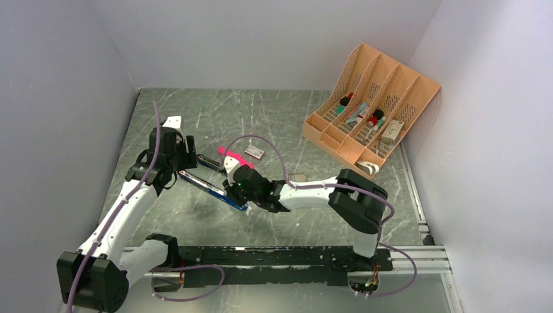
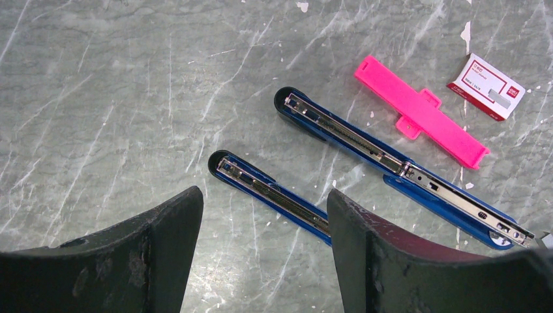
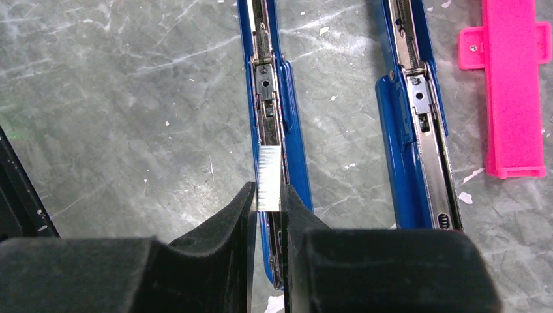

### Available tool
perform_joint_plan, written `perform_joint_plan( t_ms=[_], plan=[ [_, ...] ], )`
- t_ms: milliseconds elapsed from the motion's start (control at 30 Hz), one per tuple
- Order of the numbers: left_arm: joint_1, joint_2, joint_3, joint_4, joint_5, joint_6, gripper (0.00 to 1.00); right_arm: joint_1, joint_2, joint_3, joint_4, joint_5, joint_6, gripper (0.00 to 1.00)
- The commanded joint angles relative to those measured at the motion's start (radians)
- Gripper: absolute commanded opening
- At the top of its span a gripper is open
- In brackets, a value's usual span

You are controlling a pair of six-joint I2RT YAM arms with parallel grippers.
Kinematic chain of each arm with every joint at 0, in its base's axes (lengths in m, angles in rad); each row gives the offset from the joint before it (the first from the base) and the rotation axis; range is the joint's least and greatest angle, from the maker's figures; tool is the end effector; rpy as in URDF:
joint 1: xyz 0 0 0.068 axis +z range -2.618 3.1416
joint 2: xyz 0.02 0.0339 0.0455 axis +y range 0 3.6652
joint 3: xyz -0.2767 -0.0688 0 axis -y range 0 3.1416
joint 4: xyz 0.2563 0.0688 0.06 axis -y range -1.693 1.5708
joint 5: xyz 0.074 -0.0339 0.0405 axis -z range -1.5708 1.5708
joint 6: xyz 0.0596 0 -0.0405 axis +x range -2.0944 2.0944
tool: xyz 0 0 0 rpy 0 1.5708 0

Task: Load the staples into the stapler

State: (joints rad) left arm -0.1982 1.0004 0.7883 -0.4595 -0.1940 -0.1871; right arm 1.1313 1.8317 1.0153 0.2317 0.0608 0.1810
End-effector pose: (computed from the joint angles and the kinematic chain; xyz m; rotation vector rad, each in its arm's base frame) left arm 0.2351 -0.0355 0.2687 -0.0921 2.2257 0.0069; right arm 0.1828 0.3803 0.1615 -0.9907 2.0055 0.6793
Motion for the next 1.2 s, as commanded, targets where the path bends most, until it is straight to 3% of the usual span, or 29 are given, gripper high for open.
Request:
perform_joint_plan(
  t_ms=[0,1167],
  plan=[
    [-0.006,-0.007,0.002,0.03,0.019,0.012,0.74,-0.004,0.019,0.029,-0.014,0.013,0.005,0.0],
    [-0.006,-0.007,0.002,0.03,0.021,0.012,0.74,-0.003,0.031,0.049,-0.076,0.014,0.015,0.0]
  ],
)
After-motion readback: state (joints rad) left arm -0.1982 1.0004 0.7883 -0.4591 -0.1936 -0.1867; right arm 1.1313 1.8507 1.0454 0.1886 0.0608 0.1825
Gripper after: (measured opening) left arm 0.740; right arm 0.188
